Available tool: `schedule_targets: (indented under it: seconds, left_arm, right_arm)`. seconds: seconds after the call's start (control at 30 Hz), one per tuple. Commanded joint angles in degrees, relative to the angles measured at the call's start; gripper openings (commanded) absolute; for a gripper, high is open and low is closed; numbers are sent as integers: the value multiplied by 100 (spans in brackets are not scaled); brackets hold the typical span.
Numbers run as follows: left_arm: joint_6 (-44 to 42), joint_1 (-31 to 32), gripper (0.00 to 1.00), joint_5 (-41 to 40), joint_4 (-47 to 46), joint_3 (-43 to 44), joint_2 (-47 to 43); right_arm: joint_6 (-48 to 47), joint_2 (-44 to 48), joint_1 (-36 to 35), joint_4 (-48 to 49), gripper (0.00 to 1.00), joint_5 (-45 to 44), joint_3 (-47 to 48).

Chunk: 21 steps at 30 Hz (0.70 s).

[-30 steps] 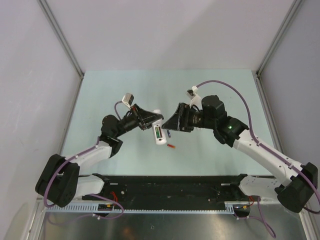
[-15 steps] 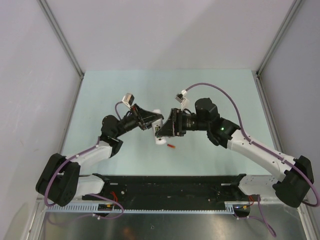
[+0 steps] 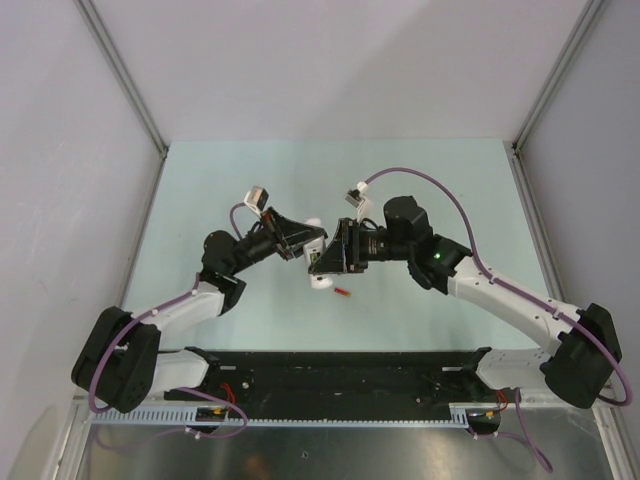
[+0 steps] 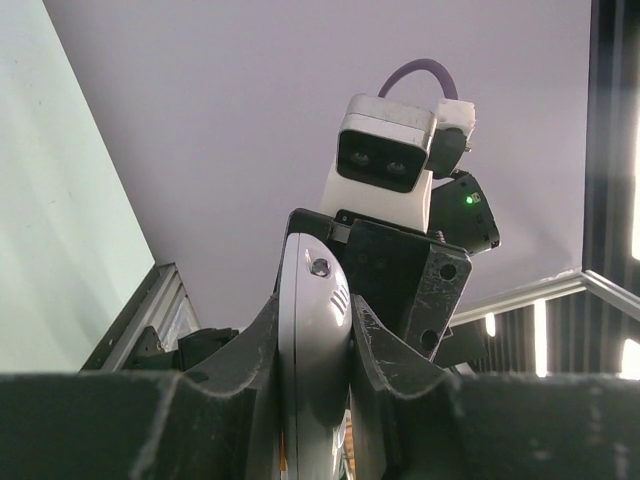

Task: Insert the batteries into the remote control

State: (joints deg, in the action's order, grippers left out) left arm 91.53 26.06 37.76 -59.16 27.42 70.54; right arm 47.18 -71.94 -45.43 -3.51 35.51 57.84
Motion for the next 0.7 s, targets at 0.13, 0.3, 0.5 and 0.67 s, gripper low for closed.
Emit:
schedule_targets:
  seconds: [0.13, 0.3, 0.5, 0.67]
  left_arm:
    - [111, -22, 0, 12, -483, -44, -102]
    - [129, -22, 0, -40, -544, -52, -93]
    - [155, -22, 0, -58, -588, -52, -76]
    - [120, -14, 0, -67, -597, -96, -67]
  right_arm:
    - [239, -109, -36, 614, 43, 193, -72]
    - [283, -162, -106, 658, 33, 194, -89]
    - [310, -197, -142, 693, 26, 176, -98]
    - [310, -276, -229, 702, 0, 115, -98]
